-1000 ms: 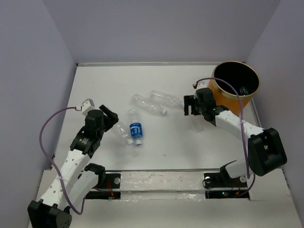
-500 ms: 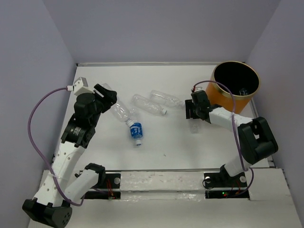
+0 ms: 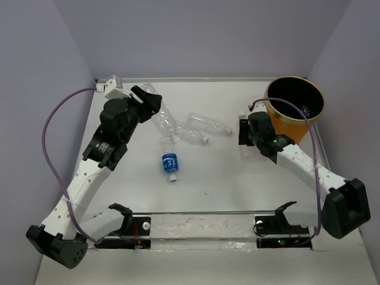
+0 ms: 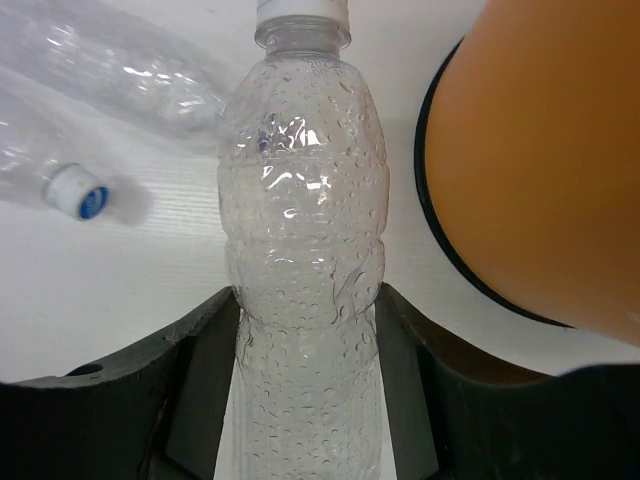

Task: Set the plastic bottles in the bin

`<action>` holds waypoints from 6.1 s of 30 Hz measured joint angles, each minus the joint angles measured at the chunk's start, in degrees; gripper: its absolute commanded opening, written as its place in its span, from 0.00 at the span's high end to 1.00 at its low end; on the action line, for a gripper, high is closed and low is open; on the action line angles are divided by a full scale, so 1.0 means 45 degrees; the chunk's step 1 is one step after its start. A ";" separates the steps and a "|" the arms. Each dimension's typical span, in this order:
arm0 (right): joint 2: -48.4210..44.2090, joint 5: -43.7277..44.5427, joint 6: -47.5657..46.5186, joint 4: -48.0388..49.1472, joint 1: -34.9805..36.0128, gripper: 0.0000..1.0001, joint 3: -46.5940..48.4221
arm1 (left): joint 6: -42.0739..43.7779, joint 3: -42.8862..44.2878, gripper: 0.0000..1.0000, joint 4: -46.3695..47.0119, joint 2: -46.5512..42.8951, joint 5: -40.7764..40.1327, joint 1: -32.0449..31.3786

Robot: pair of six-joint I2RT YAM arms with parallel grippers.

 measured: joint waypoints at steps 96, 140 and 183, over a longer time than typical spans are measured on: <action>0.8029 -0.7621 -0.6421 -0.3254 0.0039 0.07 1.0875 | -0.0374 -0.5722 0.01 -0.0646 0.1404 -0.2118 -0.1375; 0.0223 -0.0491 -0.5493 0.3444 -0.2982 0.77 0.8981 | -0.0219 -0.5999 0.59 0.2657 0.4488 -0.1982 -0.1030; -1.0229 -0.7941 0.3410 0.2827 -0.7257 1.00 0.4007 | 0.2822 1.1283 0.70 0.5809 1.1613 -0.1530 -0.6479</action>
